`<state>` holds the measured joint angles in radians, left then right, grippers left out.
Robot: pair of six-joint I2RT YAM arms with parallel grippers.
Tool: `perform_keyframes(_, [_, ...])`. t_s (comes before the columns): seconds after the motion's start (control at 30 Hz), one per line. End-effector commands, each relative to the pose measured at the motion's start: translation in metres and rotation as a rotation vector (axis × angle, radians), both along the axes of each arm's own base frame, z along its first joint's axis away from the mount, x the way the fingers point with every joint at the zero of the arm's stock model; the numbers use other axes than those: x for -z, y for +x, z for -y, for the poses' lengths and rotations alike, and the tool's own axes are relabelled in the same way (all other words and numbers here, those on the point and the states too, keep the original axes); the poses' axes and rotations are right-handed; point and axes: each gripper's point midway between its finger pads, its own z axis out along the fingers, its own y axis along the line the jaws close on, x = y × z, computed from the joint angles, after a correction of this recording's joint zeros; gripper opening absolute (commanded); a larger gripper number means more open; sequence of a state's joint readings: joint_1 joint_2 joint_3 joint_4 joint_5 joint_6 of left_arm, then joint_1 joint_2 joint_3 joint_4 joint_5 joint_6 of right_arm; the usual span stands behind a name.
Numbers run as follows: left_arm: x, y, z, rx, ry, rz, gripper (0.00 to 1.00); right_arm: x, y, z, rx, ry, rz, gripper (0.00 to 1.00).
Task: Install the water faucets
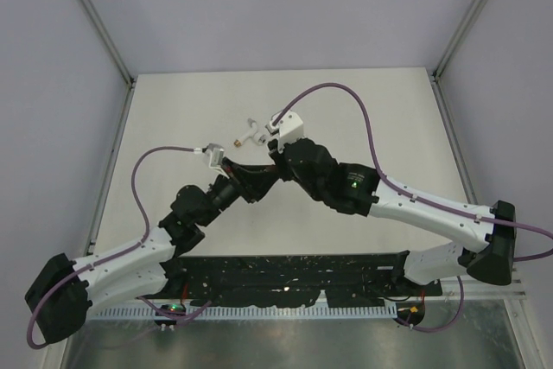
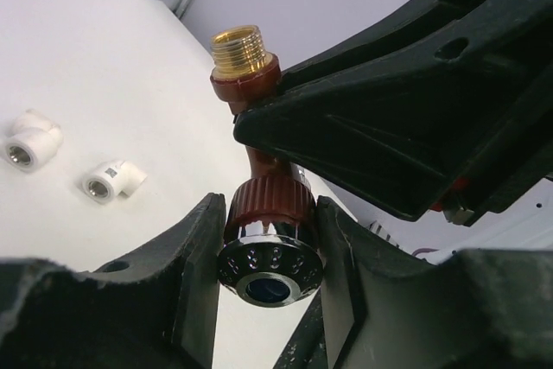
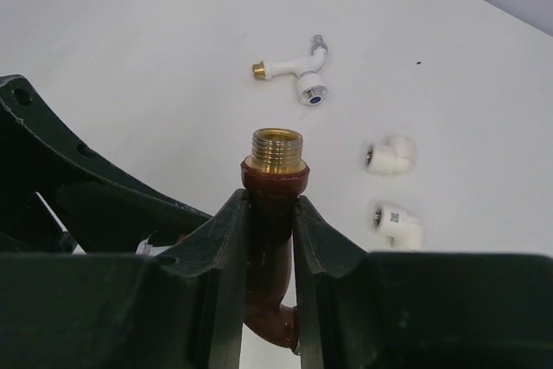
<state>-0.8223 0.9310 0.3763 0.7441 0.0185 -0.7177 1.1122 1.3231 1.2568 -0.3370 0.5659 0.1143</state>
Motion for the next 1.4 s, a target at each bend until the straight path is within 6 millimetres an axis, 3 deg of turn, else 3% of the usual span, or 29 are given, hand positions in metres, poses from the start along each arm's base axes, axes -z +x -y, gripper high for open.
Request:
perform_keyframes(0.0, [-0.016, 0.003, -0.025, -0.102, -0.036, 0.063, 0.06, -0.019, 0.011, 0.024, 0.095, 0.039, 0.053, 0.05])
perform_keyframes(0.2, [-0.006, -0.004, -0.038, -0.126, 0.006, 0.062, 0.00, -0.011, 0.017, 0.034, 0.116, 0.058, 0.025, 0.05])
perform_keyframes(0.3, [-0.003, -0.006, -0.047, -0.149, 0.034, 0.082, 0.00, -0.011, 0.017, 0.036, 0.090, 0.119, -0.007, 0.12])
perform_keyframes(0.37, [-0.005, -0.009, -0.049, -0.144, 0.058, 0.107, 0.00, -0.012, 0.010, 0.026, -0.009, 0.176, -0.044, 0.29])
perform_keyframes(0.4, [-0.004, -0.010, -0.050, -0.141, 0.076, 0.115, 0.00, -0.012, 0.007, 0.025, -0.028, 0.198, -0.057, 0.43])
perform_keyframes(0.47, [-0.010, -0.014, -0.051, -0.126, 0.101, 0.148, 0.00, -0.017, 0.001, 0.022, -0.094, 0.262, -0.085, 0.57])
perform_keyframes(0.73, [-0.030, -0.031, -0.041, 0.037, 0.180, 0.253, 0.00, -0.027, -0.029, 0.009, -0.423, 0.472, -0.173, 0.81])
perform_keyframes(0.8, [-0.036, -0.035, -0.038, 0.075, 0.176, 0.263, 0.00, -0.035, -0.032, 0.006, -0.474, 0.525, -0.156, 0.81])
perform_keyframes(0.97, [-0.054, -0.044, -0.035, 0.120, 0.140, 0.304, 0.00, -0.023, -0.036, 0.001, -0.535, 0.556, -0.225, 0.81])
perform_keyframes(1.13, [-0.064, -0.055, -0.026, 0.202, 0.131, 0.335, 0.00, -0.030, -0.050, -0.013, -0.651, 0.618, -0.259, 0.79])
perform_keyframes(1.37, [-0.077, -0.056, -0.025, 0.207, 0.123, 0.368, 0.00, -0.031, -0.057, -0.020, -0.711, 0.649, -0.300, 0.64])
